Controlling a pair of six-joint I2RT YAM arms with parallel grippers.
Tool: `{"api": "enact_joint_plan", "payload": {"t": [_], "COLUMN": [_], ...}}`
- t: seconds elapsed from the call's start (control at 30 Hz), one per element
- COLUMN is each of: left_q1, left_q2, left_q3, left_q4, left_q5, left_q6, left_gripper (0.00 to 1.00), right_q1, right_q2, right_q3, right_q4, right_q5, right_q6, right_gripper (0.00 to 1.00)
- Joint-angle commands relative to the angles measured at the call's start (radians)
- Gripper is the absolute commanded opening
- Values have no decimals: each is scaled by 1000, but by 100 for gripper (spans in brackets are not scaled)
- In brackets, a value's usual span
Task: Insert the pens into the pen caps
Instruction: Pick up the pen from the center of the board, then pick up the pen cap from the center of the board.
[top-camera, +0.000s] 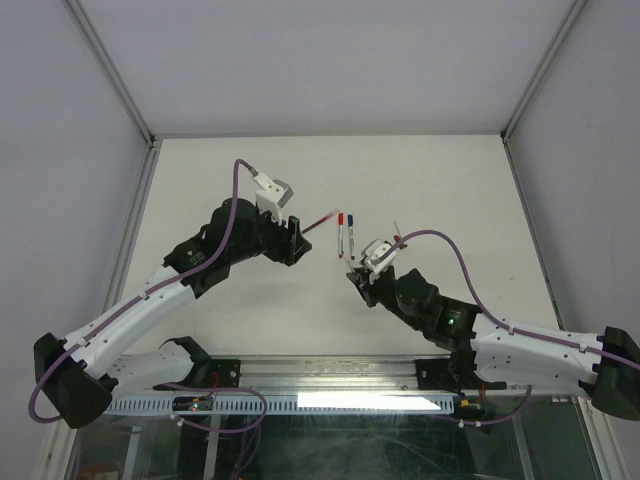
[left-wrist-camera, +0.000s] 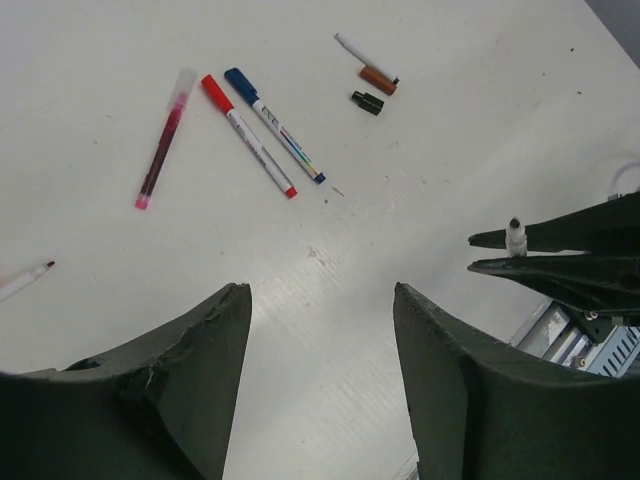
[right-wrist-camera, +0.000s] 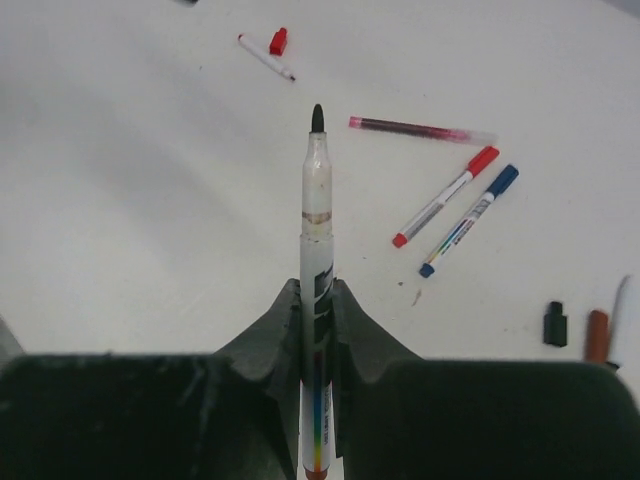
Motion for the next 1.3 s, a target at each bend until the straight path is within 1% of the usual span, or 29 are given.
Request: {"api": "enact_joint_plan", "payload": {"t": [0.0, 0.1, 0.17, 0.27, 0.37, 0.43, 0.53, 0.6, 0.7, 0.8, 0.87, 0.93, 1.03, 1.2, 1.27], "left_q1": [2, 1, 1, -6, -23, -37, -61, -77, -101, -119, -132, -154, -178, -200, -203], "left_q2": [45, 65, 84, 117, 150, 174, 214, 243, 292, 360, 446, 516, 637, 810, 867], "left_q3": [-4, -15, -15, -6, 14, 32, 61, 78, 112, 169, 225, 285, 387, 556, 599], "left_q4": [66, 72, 73, 80, 79, 82, 88, 100, 117, 127, 127, 130, 134, 151, 161], "left_q5": [-41, -53, -52, -56, -76, -87, -110, -126, -149, -183, -200, -223, -225, -142, -112], "left_q6": [-67, -92, -109, -131, -140, -152, -168, -182, -204, -232, -238, -232, -190, -53, 7], "left_gripper": [59, 59, 59, 59, 58, 58, 58, 57, 58, 56, 54, 54, 55, 57, 57], "right_q1": [-48, -162, -244, -392, -538, -609, -693, -734, -768, -769, -770, -770, -770, -770, -769], "right_q2": [22, 45, 52, 53, 35, 14, -24, -57, -105, -166, -205, -238, -268, -308, -323], "right_q3": [50, 153, 198, 224, 220, 216, 215, 225, 244, 253, 250, 244, 243, 255, 264], "right_q4": [62, -124, -198, -254, -264, -275, -313, -357, -462, -539, -574, -595, -635, -684, -701], "right_q5": [170, 135, 58, -107, -274, -334, -371, -349, -233, -123, -96, -93, -90, -88, -91], "right_q6": [485, 630, 678, 730, 764, 786, 819, 838, 865, 875, 886, 894, 903, 886, 866], "right_gripper": [0, 0, 1, 0, 0, 0, 0, 0, 0, 0, 0, 0, 0, 0, 0]}}
